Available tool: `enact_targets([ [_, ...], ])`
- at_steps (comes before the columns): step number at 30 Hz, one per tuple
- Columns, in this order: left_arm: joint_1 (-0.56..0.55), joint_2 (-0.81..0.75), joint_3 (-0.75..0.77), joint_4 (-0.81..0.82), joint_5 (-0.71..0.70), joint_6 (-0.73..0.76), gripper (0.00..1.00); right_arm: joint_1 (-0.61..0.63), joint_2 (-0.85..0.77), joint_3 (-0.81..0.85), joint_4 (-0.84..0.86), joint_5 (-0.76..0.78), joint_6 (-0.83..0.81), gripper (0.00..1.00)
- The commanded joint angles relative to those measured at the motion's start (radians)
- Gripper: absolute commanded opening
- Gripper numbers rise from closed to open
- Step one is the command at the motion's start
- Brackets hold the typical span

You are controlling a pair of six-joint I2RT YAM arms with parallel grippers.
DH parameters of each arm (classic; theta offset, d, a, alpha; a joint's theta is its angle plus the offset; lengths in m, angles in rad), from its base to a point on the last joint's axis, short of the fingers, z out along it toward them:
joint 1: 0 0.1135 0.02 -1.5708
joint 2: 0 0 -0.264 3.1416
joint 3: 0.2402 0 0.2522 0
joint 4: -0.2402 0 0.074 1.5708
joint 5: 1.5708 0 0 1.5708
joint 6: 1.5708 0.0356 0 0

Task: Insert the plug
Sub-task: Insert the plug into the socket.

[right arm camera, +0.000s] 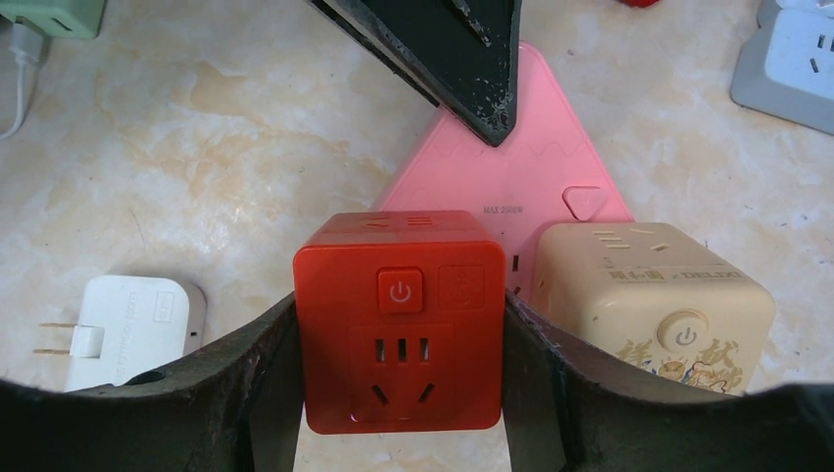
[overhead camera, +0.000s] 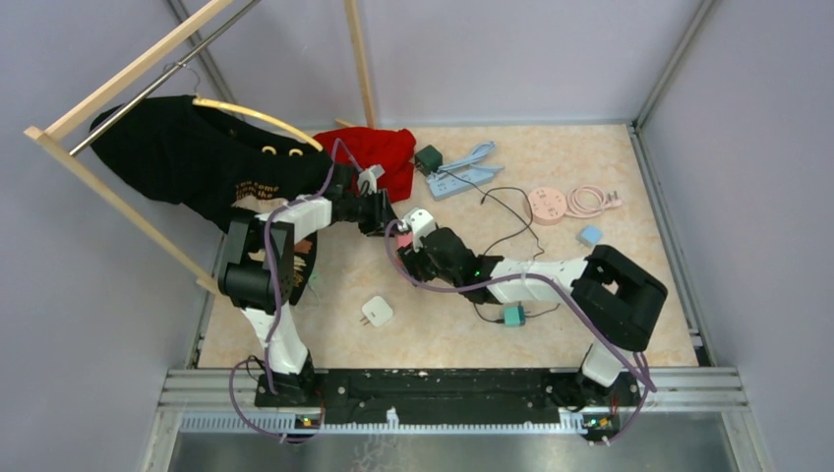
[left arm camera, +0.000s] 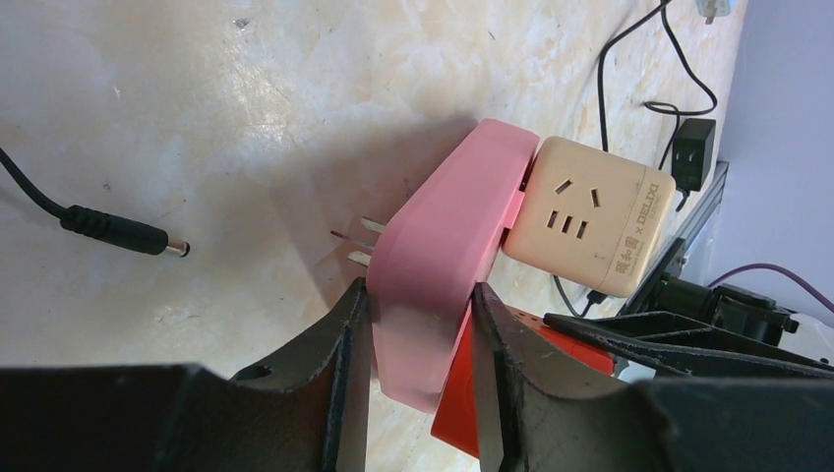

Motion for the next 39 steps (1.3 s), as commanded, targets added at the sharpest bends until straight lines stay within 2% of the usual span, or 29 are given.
enact_targets([
  [1,-0.050,0.035,-0.014,-0.182,0.036,-0.017,0.00,0.004,0.161,-0.075,-0.232,0.002,0.039,0.00],
  [5,-0.052,0.039,-0.016,-0.182,0.035,-0.018,0.00,0.005,0.173,-0.118,-0.227,-0.019,0.073,0.00],
  [12,-0.052,0.037,-0.017,-0.183,0.038,-0.016,0.00,0.005,0.232,-0.066,-0.365,-0.070,0.101,0.00],
  [15,-0.051,0.037,-0.016,-0.182,0.039,-0.016,0.00,0.007,0.257,-0.056,-0.410,-0.036,0.109,0.00],
  [23,-0.050,0.050,-0.008,-0.195,0.027,-0.009,0.00,0.030,0.232,-0.161,-0.329,-0.105,0.140,0.00],
  [28,-0.047,0.047,0.006,-0.220,-0.045,0.004,0.00,0.049,0.226,-0.160,-0.352,-0.106,0.154,0.00],
  [39,-0.039,0.049,-0.010,-0.198,-0.005,-0.002,0.00,0.060,0.274,-0.127,-0.387,-0.103,0.171,0.00],
])
